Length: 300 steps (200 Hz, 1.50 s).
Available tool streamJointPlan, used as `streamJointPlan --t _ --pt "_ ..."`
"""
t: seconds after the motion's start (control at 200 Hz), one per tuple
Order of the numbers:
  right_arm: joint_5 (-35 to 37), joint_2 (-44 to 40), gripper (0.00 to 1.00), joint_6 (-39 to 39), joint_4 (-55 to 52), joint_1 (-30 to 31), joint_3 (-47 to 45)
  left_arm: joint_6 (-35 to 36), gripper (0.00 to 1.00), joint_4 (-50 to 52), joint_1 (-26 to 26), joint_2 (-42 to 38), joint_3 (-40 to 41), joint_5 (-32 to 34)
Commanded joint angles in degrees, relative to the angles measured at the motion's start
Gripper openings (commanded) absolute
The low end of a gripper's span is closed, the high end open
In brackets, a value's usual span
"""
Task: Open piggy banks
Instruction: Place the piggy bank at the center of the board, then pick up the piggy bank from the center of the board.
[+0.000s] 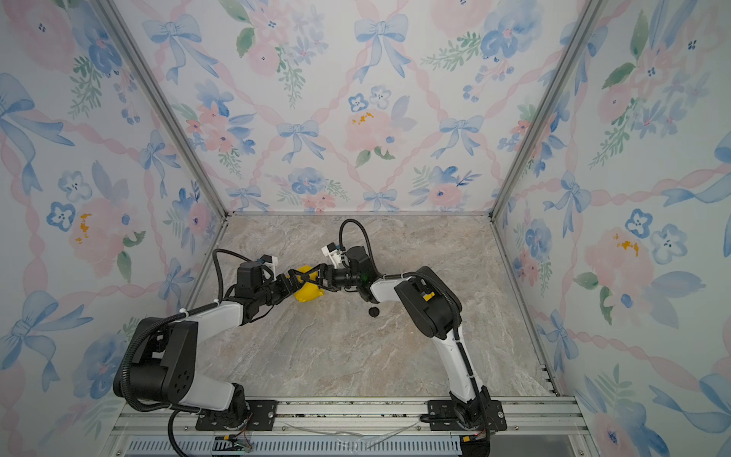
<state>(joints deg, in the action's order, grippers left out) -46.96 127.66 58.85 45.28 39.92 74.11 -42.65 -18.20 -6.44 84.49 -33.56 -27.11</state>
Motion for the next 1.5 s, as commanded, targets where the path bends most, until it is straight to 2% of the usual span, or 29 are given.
streamJointPlan --t 0.0,0.235,0.355,0.535,0.66,0.855,1.09,1.265,1.495 --pt "-0.67 -0.22 0.88 3.09 7.93 0.65 -3.09 -1.35 0.98 -2.18 -0.59 -1.6 1.71 -2.78" --pt "0.99 -5.38 0.88 2.69 11.5 0.55 -12.26 -3.86 0.98 -2.19 -3.48 -7.5 5.06 -3.21" --pt "3.34 -6.01 0.88 2.85 12.51 0.35 -14.16 -5.2 0.98 -1.69 -3.42 -11.17 6.07 -3.24" --pt "4.7 -4.48 0.88 4.35 14.58 -0.28 -14.73 -4.3 0.98 5.0 -1.87 -13.63 3.95 0.44" --pt "4.51 -2.88 0.88 5.64 15.82 -0.72 -14.14 -2.97 0.98 10.56 0.75 -13.31 1.67 2.77" --pt "3.55 -2.08 0.87 4.46 13.06 -0.82 -12.56 -2.72 0.98 9.27 3.68 -12.3 1.75 1.03" --pt "3.67 -1.71 0.85 0.77 4.87 -0.93 -10.52 -2.61 0.98 3.72 5.29 -9.72 2.94 -1.41" --pt "3.73 -0.88 0.85 0.52 2.63 -1.75 -10.02 -2.94 0.98 -0.42 5.45 -7.58 2.84 -2.13" --pt "-0.54 0.22 0.84 -1.48 -0.62 -3.41 -8.42 -2.6 0.98 -6.02 5.37 -2.09 2.09 -4.91"
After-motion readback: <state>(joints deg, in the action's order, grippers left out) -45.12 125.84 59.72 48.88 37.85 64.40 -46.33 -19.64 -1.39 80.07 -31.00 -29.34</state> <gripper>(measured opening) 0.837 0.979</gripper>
